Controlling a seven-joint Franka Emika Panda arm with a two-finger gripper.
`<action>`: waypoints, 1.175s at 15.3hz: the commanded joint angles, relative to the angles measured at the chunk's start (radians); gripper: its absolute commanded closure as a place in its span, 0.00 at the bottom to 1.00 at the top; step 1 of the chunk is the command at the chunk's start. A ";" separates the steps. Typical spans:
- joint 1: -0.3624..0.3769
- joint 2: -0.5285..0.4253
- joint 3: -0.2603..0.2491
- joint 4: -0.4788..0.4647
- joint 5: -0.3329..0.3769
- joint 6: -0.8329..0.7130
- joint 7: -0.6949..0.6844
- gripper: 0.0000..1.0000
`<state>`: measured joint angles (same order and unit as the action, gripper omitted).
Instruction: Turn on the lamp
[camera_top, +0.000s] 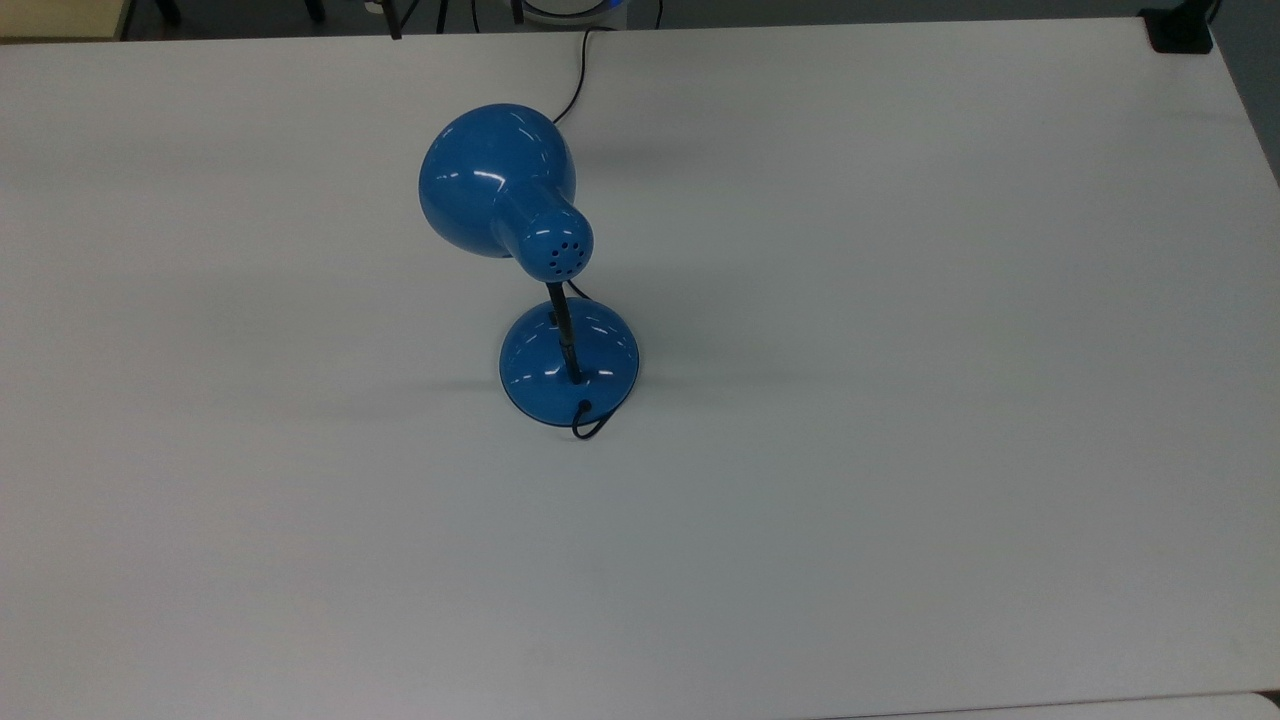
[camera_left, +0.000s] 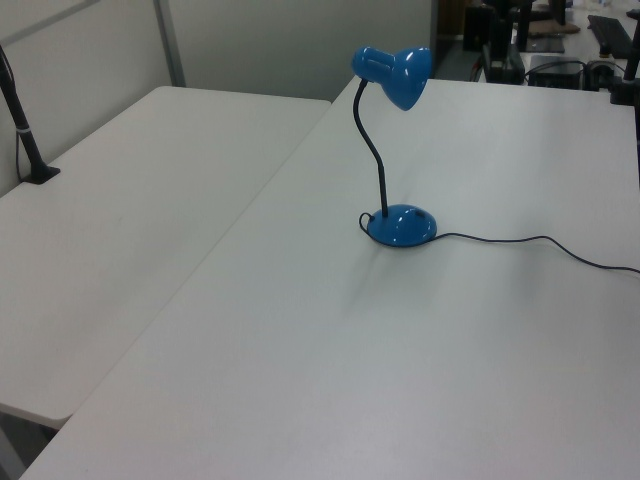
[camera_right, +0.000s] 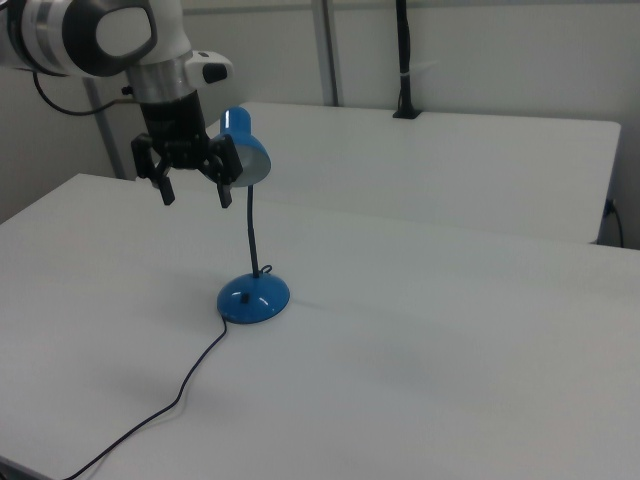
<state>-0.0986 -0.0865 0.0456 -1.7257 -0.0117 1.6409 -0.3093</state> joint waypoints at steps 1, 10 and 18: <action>-0.020 0.004 0.008 -0.007 -0.011 -0.087 -0.227 0.00; -0.020 0.039 0.008 -0.224 0.019 0.184 -0.269 1.00; -0.004 0.155 0.068 -0.300 0.072 0.566 -0.035 1.00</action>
<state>-0.1116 0.0564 0.0790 -1.9558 0.0477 2.0389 -0.4608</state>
